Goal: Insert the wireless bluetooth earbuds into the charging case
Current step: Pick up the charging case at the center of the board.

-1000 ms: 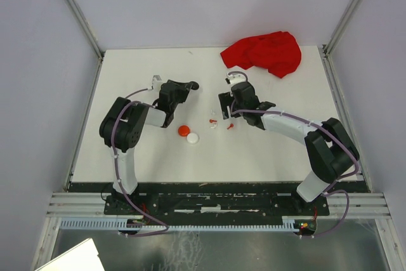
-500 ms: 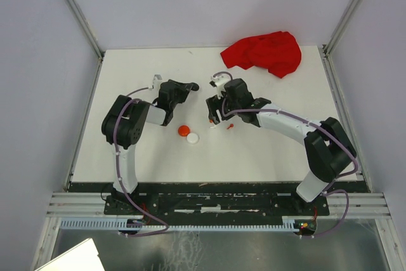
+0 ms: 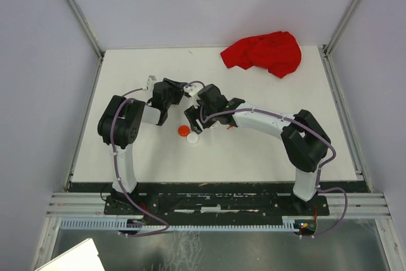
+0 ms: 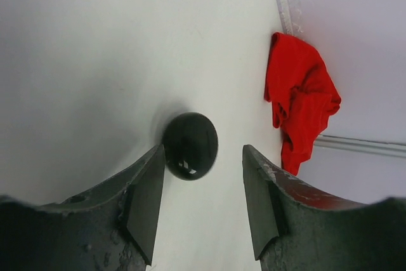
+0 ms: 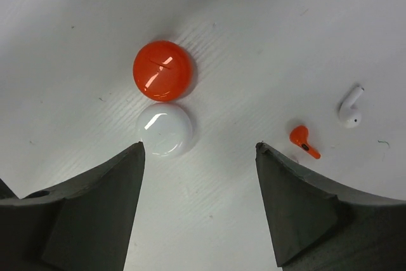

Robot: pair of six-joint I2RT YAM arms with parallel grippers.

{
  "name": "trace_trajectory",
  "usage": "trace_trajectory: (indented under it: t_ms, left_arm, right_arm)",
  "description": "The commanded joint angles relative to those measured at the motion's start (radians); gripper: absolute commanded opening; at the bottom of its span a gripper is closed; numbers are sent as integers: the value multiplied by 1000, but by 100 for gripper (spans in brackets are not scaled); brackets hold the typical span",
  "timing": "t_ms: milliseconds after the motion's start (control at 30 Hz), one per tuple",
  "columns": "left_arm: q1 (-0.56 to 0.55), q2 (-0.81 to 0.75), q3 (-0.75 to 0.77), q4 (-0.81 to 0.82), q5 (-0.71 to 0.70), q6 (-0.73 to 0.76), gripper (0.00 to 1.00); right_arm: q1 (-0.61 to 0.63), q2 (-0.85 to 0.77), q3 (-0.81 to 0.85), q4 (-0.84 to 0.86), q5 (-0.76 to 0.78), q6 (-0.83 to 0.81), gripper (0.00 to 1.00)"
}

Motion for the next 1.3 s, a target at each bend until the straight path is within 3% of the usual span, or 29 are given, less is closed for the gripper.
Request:
trace_trajectory:
  t_ms: [0, 267, 500, 933, 1267]
  left_arm:
    - [41, -113, -64, -24, 0, 70, 59]
    - [122, -311, -190, -176, -22, 148, 60]
    - [176, -471, -259, -292, -18, 198, 68]
    - [274, -641, -390, -301, 60, 176, 69]
    - [303, -680, -431, -292, 106, 153, 69]
  right_arm:
    - [42, 60, 102, -31, 47, 19, 79]
    - [80, 168, 203, -53, 99, 52, 81]
    - [101, 243, 279, -92, 143, 64, 83]
    - [128, 327, 358, -133, 167, 78, 83]
    - [143, 359, 373, -150, 198, 81, 76]
